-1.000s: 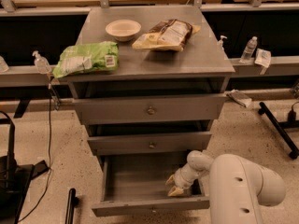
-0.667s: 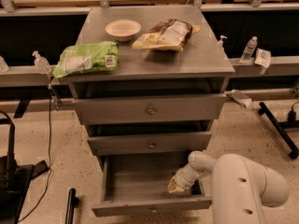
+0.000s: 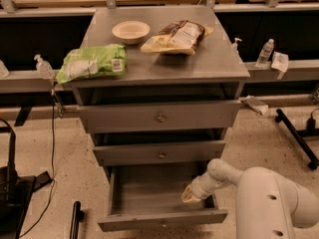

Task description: Open bottom drawer

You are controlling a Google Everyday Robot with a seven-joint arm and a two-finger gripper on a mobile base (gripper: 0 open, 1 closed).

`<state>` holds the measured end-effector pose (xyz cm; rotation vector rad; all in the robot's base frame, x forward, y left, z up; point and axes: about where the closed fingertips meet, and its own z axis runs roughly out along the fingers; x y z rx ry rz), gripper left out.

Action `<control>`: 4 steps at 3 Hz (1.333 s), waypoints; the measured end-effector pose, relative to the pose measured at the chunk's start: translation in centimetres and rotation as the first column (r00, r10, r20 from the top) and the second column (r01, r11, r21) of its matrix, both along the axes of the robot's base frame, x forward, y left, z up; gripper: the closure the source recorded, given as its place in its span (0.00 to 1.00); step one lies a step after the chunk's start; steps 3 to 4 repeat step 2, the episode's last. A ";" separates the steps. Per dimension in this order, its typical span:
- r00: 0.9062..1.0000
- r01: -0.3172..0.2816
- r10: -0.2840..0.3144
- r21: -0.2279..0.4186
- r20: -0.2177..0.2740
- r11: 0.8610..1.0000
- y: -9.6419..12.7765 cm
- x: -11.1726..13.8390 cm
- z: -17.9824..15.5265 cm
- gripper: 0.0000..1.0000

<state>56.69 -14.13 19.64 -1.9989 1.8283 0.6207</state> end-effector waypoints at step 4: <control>0.999 -0.014 0.011 0.102 0.032 0.995 -0.3 0.1 1.5 0.79</control>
Offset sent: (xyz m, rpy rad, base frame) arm 0.0026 -0.0046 0.0154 0.0918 -0.0303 0.0045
